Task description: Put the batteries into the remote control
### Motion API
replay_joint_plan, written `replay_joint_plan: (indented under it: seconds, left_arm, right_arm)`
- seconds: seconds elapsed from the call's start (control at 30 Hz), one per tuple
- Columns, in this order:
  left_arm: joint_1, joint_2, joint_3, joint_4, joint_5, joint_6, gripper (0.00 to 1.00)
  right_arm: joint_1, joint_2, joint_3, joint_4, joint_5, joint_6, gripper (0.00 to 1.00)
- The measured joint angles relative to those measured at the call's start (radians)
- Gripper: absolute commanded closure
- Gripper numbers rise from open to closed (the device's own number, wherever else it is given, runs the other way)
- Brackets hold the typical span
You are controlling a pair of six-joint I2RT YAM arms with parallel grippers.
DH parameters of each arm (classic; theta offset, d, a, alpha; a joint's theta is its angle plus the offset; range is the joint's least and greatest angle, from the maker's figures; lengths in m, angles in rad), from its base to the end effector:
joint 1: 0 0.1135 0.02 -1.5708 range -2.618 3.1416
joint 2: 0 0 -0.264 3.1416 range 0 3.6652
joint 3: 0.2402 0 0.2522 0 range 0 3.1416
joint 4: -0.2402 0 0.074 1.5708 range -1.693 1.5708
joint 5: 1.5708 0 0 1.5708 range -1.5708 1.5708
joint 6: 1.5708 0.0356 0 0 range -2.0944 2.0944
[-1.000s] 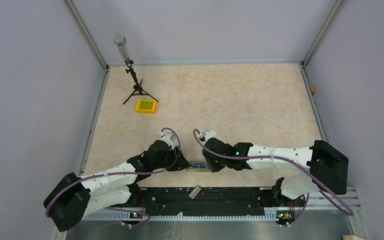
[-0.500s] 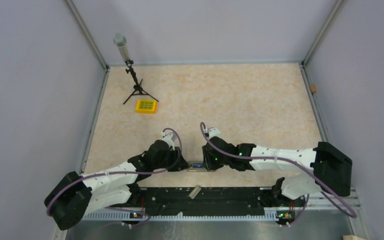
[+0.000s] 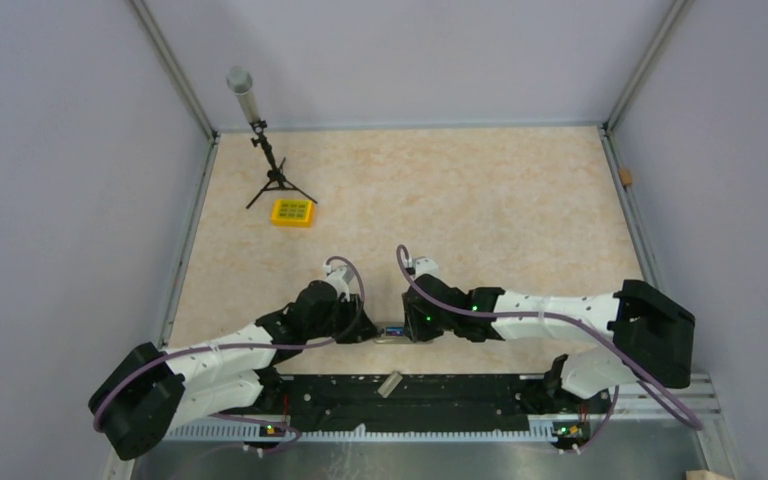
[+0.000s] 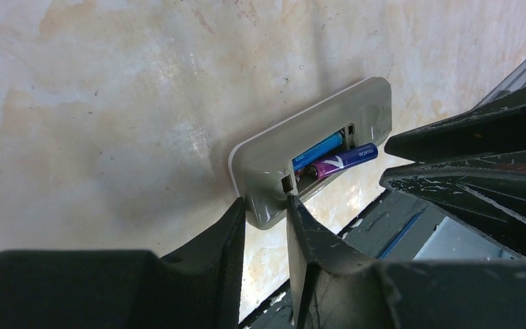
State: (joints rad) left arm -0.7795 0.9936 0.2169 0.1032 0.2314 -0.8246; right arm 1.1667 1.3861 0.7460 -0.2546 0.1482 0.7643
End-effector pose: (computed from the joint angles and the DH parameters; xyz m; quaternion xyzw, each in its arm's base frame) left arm 0.1206 -0.1307 0.1381 0.0299 0.8959 -0.3820 0.2248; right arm 0.1118 0.2482 0.1896 -0.1640 0.9267 0.2322 0.2456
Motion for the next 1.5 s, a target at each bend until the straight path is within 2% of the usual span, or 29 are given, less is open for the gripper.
replay_joint_plan:
  seconds: [0.9,1.2,1.5]
  left_arm:
    - [0.000,0.000,-0.011,0.010,0.015,-0.012,0.71]
    - [0.000,0.000,-0.011,0.010,0.015,-0.012,0.71]
    - [0.000,0.000,-0.011,0.010,0.015,-0.012,0.71]
  right_arm:
    - [0.000,0.035,0.000,0.038,-0.037,0.018,0.81]
    - [0.000,-0.038,0.000,-0.006,0.031,0.017,0.78]
    - [-0.007,-0.008,0.000,-0.023,0.050,0.016,0.78]
